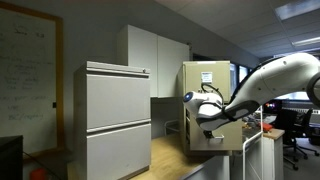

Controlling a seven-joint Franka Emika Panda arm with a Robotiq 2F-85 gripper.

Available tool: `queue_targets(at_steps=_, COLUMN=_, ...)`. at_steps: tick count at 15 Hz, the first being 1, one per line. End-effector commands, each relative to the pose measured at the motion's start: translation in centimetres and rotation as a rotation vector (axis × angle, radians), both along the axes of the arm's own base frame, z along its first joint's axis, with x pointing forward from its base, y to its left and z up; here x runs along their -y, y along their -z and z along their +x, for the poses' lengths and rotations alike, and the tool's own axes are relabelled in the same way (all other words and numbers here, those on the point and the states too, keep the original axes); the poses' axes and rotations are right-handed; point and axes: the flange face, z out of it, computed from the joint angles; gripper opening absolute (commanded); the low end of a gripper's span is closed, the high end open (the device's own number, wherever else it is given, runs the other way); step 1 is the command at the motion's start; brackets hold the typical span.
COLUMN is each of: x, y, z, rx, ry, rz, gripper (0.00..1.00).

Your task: Open the bottom drawer of the file cabinet on the right

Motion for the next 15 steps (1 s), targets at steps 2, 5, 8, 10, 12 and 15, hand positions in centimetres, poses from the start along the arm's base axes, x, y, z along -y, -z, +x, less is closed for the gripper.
queue_targets(at_steps=2, x=2.1, y=2.3, z=2.9, rx=-0.057, ry=0.018, rz=0.014, gripper=1.00)
queue_targets(at_steps=5, x=3.2, y=4.9, z=3.9, rx=-0.094, ry=0.040, rz=0.022, gripper=1.00)
queue_targets(at_steps=8, x=3.7, y=7.1, z=4.8, rx=-0.125, ry=0.060, rz=0.048, gripper=1.00)
queue_targets(at_steps=10, x=3.8, y=8.3, z=5.4, rx=-0.142, ry=0.074, rz=0.074, gripper=1.00)
queue_targets(at_steps=12, x=4.0, y=9.2, z=5.9, rx=-0.152, ry=0.088, rz=0.093, gripper=1.00)
queue_targets(at_steps=15, x=4.5, y=9.3, z=6.4, rx=-0.147, ry=0.112, rz=0.119, gripper=0.75)
